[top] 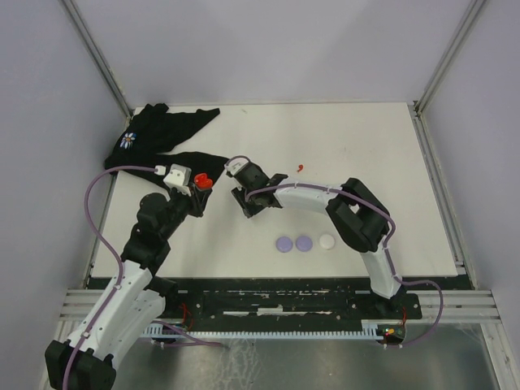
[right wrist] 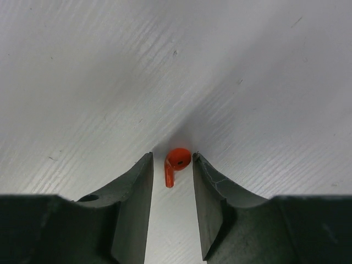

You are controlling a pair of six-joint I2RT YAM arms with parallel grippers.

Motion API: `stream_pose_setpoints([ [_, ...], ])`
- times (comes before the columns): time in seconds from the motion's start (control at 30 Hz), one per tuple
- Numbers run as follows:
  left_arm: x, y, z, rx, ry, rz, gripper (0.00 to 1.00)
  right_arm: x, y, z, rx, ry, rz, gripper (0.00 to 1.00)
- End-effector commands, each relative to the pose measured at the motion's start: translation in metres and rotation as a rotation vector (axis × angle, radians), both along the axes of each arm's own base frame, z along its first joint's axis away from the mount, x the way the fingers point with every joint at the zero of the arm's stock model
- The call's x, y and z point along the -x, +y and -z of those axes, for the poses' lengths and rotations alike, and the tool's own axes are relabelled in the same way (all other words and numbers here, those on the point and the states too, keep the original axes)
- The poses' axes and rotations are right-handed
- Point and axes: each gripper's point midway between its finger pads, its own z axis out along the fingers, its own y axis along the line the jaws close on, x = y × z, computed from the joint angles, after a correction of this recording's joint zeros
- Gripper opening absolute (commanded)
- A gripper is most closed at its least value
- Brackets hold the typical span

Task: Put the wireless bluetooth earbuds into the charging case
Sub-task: Move the earbud to the center of the board.

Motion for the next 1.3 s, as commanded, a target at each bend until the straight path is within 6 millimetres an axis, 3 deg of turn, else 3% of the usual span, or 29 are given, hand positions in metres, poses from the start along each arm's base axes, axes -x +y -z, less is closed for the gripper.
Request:
stream_pose_setpoints([
  [0.0,-0.004,0.0,-0.019,-0.009,-0.089,0.006,0.03,-0.005,0.0,0.002,0.058,-0.02,-0.013,0.41],
  [0.33,-0.003,-0.007,-0.02,0.022,-0.087,0.035,0.03,0.001,-0.041,-0.001,0.217,-0.021,-0.034,0.22],
  [0.7,0.0,-0.016,-0.019,0.039,-0.086,0.086,0.03,0.006,-0.131,-0.014,0.372,0.106,0.027,0.22],
  [0.8,0.001,-0.017,-0.019,0.041,-0.086,0.093,0.03,0.008,-0.146,-0.015,0.398,0.144,0.036,0.24],
  [1.27,0.003,-0.023,-0.019,0.046,-0.084,0.13,0.03,0.014,-0.149,-0.002,0.398,0.245,-0.014,0.39],
])
